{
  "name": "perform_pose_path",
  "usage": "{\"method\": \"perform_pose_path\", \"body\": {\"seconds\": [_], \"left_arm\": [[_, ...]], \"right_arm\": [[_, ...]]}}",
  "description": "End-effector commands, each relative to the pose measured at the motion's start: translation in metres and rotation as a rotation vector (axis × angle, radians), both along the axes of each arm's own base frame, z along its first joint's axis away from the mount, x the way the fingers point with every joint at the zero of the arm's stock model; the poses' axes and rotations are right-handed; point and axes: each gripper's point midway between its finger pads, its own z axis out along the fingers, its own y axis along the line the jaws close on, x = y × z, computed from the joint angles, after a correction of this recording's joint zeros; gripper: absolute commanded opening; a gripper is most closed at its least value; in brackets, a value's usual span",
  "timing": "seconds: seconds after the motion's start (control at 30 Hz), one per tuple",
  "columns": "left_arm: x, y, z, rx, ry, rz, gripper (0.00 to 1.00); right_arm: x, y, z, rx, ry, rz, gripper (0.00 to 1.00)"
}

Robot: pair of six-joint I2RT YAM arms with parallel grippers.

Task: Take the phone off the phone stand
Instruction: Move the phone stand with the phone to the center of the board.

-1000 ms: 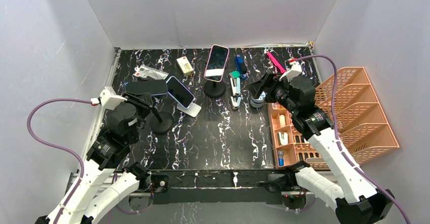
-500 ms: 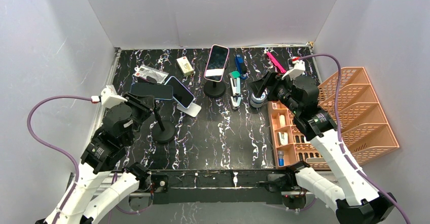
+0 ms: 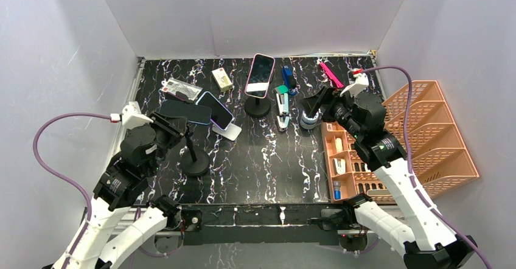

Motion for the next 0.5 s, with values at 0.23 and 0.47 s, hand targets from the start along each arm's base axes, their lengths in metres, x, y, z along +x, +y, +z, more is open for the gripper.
{"method": "perform_pose_path", "body": {"seconds": [0.23,0.47], "left_arm": [[-0.006,0.008,0.022,-0.092,-0.080,0.036,0.00],[-0.012,0.007,-0.001,-0.136,-0.054,0.033,0.19]], "right_arm": [[-0.001,-0.002,0.017,0.021,-0.057,-0.006,0.92],[0.001,-0.001,0.019,0.020,-0.059,-0.003,0.92]]}}
